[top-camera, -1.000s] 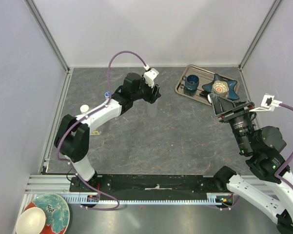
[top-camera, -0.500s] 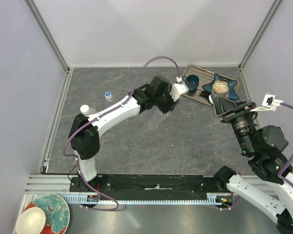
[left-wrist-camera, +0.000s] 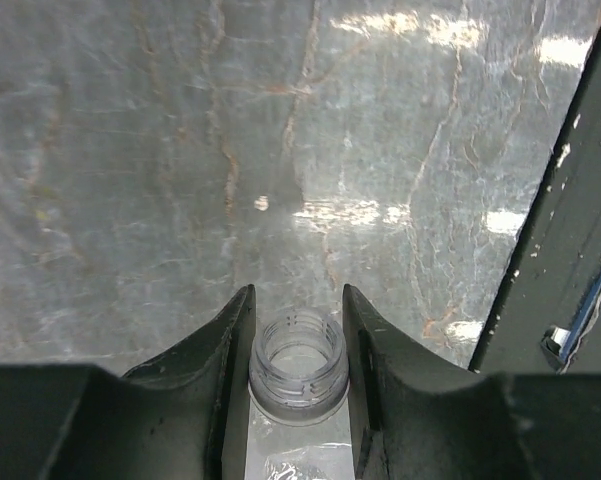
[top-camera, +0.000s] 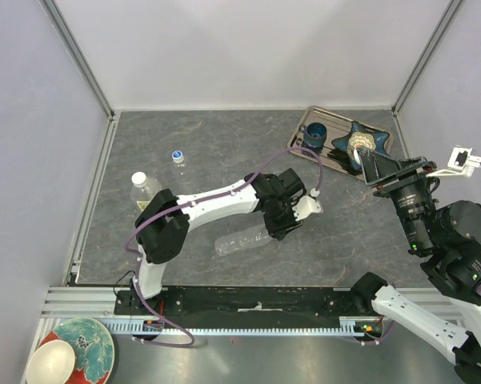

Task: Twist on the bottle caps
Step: Adjust the plastic bottle at the center of the board.

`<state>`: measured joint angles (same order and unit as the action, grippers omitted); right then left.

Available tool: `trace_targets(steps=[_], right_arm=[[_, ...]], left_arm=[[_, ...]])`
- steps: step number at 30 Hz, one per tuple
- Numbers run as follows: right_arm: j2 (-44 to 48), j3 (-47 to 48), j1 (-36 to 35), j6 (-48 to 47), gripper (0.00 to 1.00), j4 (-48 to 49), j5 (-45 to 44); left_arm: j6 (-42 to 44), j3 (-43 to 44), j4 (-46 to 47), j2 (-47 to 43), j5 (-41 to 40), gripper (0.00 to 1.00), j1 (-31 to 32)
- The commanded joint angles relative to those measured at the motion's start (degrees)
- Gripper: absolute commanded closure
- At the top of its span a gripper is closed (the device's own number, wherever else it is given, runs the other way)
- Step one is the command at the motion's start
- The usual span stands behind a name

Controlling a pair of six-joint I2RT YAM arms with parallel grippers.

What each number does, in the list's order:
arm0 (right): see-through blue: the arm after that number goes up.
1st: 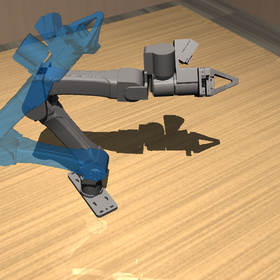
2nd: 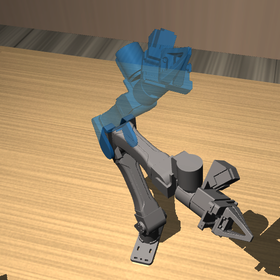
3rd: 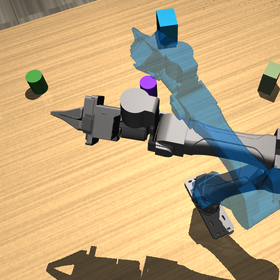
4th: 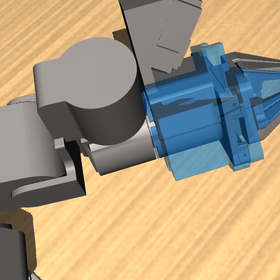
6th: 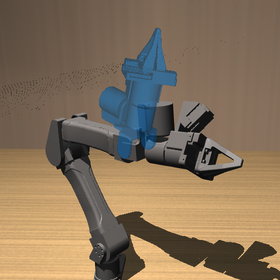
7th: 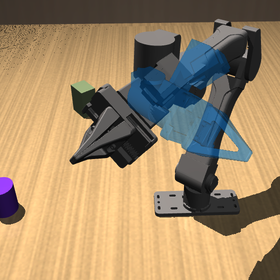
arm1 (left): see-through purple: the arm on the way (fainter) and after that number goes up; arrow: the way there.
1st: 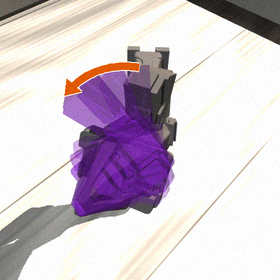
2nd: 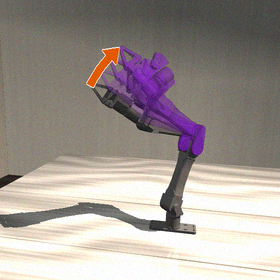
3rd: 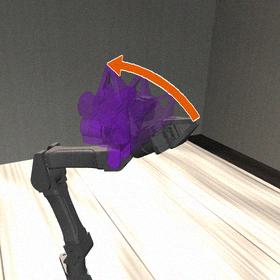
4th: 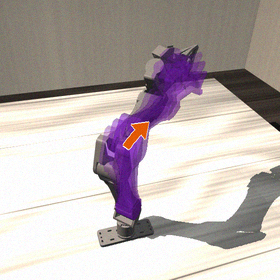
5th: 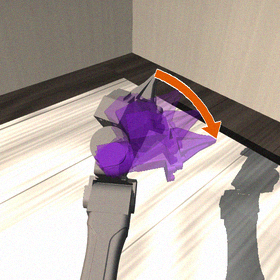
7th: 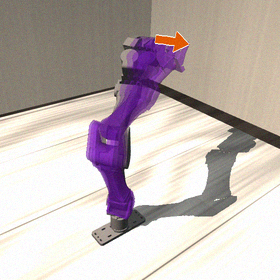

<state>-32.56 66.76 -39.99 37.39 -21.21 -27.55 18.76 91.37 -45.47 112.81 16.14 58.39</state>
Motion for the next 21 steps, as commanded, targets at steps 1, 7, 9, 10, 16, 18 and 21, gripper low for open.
trace_targets(steps=[1,7,9,10,16,18,21], right_arm=[[-4.61,5.30,-0.09,-1.00,0.75,-2.17,-0.05],[-4.98,3.99,-0.09,-0.39,0.75,-2.17,-0.05],[-4.80,3.29,-0.18,-0.30,0.75,-2.17,-0.05],[-4.80,3.11,-0.18,-0.21,0.75,-2.17,0.04],[-5.06,3.64,-0.18,-0.38,0.75,-2.52,0.48],[-5.06,4.25,-0.09,-0.38,0.75,-3.13,0.48],[-5.15,4.96,-0.18,-0.56,0.74,-4.19,0.57]], left_arm=[[0.83,-1.72,2.93,0.83,3.81,0.74,1.72],[2.59,-1.98,3.63,2.94,1.97,0.31,2.08],[3.20,-3.56,4.77,2.59,0.48,0.19,2.08],[3.56,-4.01,5.21,2.41,0.04,0.11,2.08],[3.82,-4.01,6.36,-0.57,-3.31,0.01,2.17],[4.35,-4.97,6.36,-2.68,-3.57,0.01,2.17],[4.61,-6.99,4.88,-6.90,-4.27,0.01,2.25]])
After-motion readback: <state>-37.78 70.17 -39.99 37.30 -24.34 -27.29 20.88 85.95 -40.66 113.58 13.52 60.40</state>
